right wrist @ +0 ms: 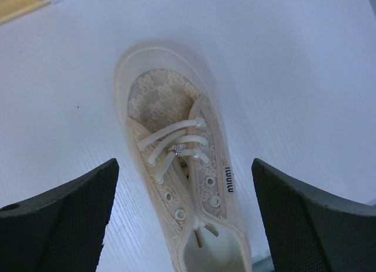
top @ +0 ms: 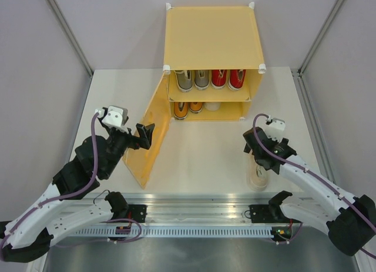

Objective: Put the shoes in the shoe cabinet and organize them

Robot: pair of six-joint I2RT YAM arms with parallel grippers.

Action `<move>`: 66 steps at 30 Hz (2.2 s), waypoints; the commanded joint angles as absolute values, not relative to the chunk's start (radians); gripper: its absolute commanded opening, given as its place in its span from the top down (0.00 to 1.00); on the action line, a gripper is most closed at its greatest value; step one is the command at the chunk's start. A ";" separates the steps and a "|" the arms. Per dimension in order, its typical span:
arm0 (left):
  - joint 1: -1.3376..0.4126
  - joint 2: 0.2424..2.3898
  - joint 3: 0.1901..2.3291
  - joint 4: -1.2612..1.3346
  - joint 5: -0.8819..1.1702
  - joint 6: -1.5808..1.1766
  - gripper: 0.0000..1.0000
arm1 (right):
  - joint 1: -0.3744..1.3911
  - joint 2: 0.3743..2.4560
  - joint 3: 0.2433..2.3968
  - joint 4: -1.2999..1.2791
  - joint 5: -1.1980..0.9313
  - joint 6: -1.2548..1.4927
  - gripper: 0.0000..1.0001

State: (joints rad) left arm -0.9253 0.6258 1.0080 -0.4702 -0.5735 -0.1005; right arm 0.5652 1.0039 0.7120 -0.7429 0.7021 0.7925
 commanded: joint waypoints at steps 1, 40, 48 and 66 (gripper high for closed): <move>-0.927 0.640 0.966 -0.531 -0.584 -0.117 0.01 | 0.561 1.003 0.671 -0.741 0.654 0.870 0.04; -0.925 0.653 0.943 -0.518 -0.584 -0.123 0.02 | 0.563 1.268 0.911 -0.206 0.380 0.551 0.99; -0.925 0.655 0.942 -0.520 -0.584 -0.120 0.02 | 0.538 1.466 1.068 -0.155 0.535 0.514 0.99; -0.925 0.653 0.942 -0.520 -0.552 -0.120 0.02 | 0.474 1.678 1.170 -0.008 0.627 0.446 0.99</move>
State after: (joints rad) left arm -0.9253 0.6262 0.9836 -0.4137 -0.5690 -0.1043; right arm 0.4908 1.6814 1.1076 -0.1101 0.5674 0.4725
